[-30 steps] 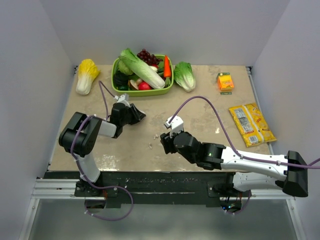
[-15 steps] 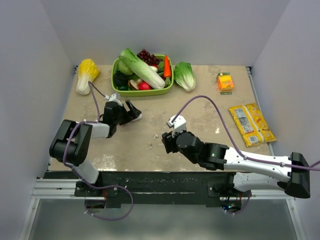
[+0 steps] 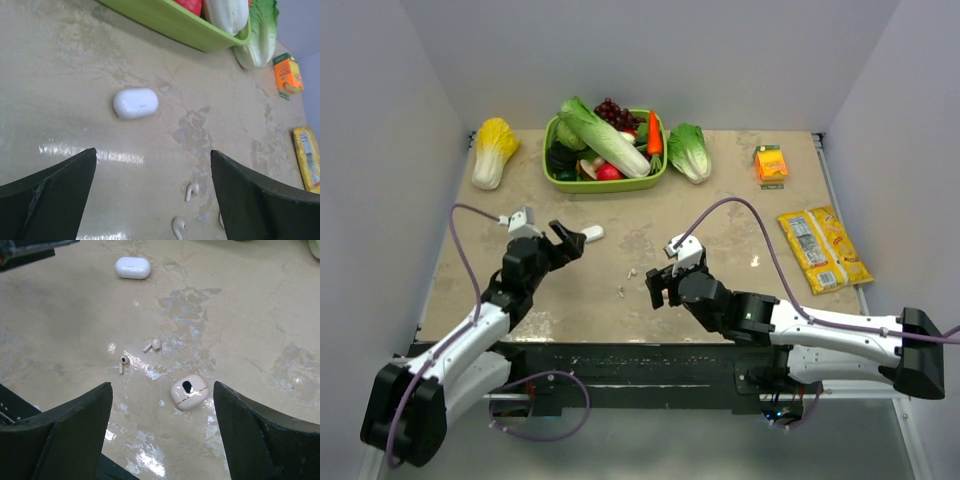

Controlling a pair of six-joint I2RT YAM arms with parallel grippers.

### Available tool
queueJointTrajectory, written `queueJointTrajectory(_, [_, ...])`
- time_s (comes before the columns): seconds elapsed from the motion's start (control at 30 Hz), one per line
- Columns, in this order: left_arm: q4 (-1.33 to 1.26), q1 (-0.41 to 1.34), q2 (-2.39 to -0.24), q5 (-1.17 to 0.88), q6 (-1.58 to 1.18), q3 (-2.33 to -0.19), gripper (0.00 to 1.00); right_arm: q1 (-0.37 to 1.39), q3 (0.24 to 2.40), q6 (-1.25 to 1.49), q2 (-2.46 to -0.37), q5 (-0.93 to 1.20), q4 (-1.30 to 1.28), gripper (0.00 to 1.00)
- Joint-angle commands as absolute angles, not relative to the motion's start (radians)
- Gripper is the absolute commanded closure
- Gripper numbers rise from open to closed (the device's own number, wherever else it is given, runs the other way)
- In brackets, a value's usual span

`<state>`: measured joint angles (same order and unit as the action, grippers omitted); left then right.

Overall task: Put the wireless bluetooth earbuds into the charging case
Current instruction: Place the charging case at the center of the board, then move the charging case to the center of the board.

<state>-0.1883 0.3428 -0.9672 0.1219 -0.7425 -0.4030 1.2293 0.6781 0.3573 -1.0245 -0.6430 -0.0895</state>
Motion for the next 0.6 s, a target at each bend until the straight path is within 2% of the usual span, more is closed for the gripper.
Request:
queueJointTrajectory(0.0, [-0.340,0.350,-0.784,0.025,-0.894,-0.153,0.00,1.207,0.676,0.431,-1.063,-0.690,-0.015,0.16])
queueJointTrajectory(0.13, [-0.266,0.423,-0.770,0.072,-0.882,-0.185,0.00,1.102,0.683,0.530,-1.095,-0.634,-0.084,0.18])
queueJointTrajectory(0.2, [-0.187,0.483,-0.793,0.142,-0.871,-0.222,0.00,0.978,0.647,0.552,-1.094,-0.499,-0.083,0.21])
queueJointTrajectory(0.3, [-0.189,0.517,-0.793,0.149,-0.922,-0.203,0.00,0.893,0.585,0.572,-1.072,-0.416,-0.049,0.23])
queueJointTrajectory(0.47, [-0.363,0.517,-0.770,0.043,-0.946,-0.117,0.00,0.868,0.557,0.581,-1.095,-0.428,-0.048,0.28])
queueJointTrajectory(0.57, [-0.622,0.517,-0.736,-0.072,-0.974,0.001,0.00,0.859,0.545,0.584,-1.126,-0.407,-0.035,0.42])
